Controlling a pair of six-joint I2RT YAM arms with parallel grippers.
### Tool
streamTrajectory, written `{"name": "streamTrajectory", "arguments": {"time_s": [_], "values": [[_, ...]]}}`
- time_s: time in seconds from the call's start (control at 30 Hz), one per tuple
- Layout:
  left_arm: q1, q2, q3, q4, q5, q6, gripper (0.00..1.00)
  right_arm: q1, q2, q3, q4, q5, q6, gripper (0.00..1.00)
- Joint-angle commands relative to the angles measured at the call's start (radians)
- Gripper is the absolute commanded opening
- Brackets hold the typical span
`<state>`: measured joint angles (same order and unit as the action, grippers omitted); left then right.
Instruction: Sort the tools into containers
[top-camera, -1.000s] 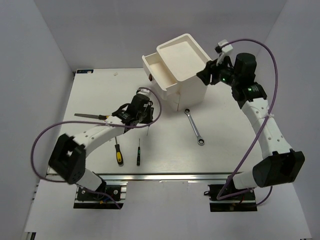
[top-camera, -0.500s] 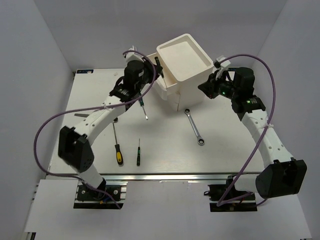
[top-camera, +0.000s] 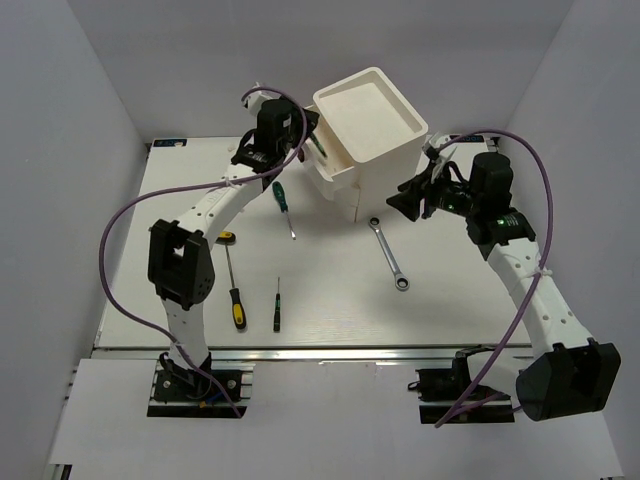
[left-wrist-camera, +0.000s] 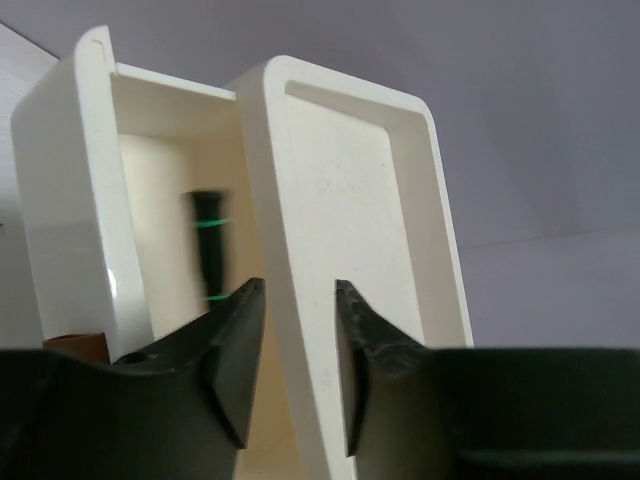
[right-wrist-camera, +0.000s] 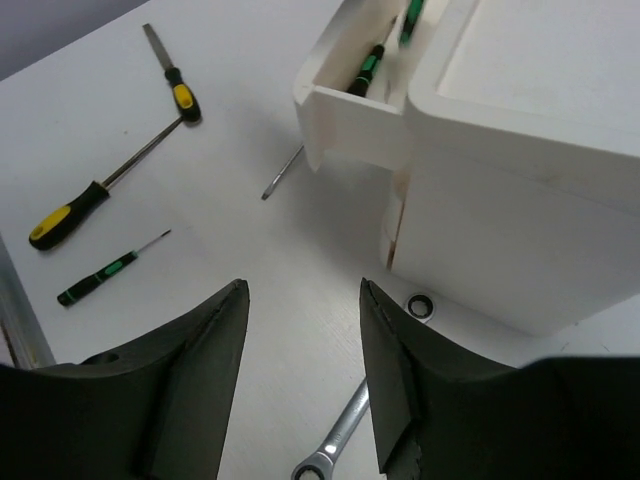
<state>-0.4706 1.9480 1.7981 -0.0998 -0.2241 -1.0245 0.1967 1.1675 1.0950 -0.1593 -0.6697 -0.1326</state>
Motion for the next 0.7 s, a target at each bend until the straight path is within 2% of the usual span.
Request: {"name": "streamTrajectory", "arguments": {"time_s": [0.0, 0.13, 0.17, 0.23, 0.27, 0.3, 0.33, 0.4, 0.43, 0.5, 0.53, 0.57, 0.6, 0.67], "values": [[0.012, -0.078, -0.034, 0.014, 0.025, -0.017, 0.5, -0.002, -0.014, -0.015, -0.008, -0.119, -0.064, 0.54], [0.024, -0.092, -0.042, 0.017, 0.074, -0.008, 0.55, 0.006, 0.026, 0.0, -0.081, -0.263, -0.149, 0.57], [0.027, -0.095, -0.042, 0.015, 0.094, -0.002, 0.55, 0.01, 0.04, 0.026, -0.189, -0.384, -0.274, 0.59], [0.038, -0.125, -0.052, 0.008, 0.109, 0.029, 0.53, 0.053, 0.084, 0.064, -0.358, -0.49, -0.471, 0.67], [0.041, -0.144, -0.065, 0.008, 0.115, 0.046, 0.49, 0.078, 0.101, 0.103, -0.455, -0.531, -0.718, 0.69], [0.049, -0.168, -0.083, 0.008, 0.123, 0.069, 0.44, 0.111, 0.116, 0.114, -0.545, -0.525, -0.843, 0.7], [0.062, -0.197, -0.109, 0.015, 0.144, 0.125, 0.31, 0.188, 0.144, 0.12, -0.68, -0.507, -0.952, 0.73], [0.079, -0.308, -0.21, 0.017, 0.158, 0.196, 0.15, 0.281, 0.172, 0.117, -0.759, -0.391, -1.193, 0.75], [0.099, -0.351, -0.247, -0.013, 0.155, 0.249, 0.11, 0.372, 0.205, 0.114, -0.798, -0.351, -1.254, 0.76], [0.124, -0.493, -0.374, -0.04, 0.17, 0.315, 0.11, 0.491, 0.248, 0.117, -0.819, -0.234, -1.379, 0.74], [0.147, -0.544, -0.419, -0.079, 0.173, 0.384, 0.13, 0.529, 0.297, 0.121, -0.815, -0.207, -1.404, 0.71], [0.154, -0.595, -0.503, -0.107, 0.163, 0.414, 0.31, 0.559, 0.326, 0.131, -0.806, -0.161, -1.423, 0.7], [0.161, -0.694, -0.541, -0.144, 0.145, 0.443, 0.43, 0.616, 0.349, 0.152, -0.793, -0.137, -1.44, 0.69], [0.164, -0.794, -0.607, -0.254, 0.051, 0.5, 0.62, 0.667, 0.437, 0.184, -0.758, -0.084, -1.455, 0.65]]}}
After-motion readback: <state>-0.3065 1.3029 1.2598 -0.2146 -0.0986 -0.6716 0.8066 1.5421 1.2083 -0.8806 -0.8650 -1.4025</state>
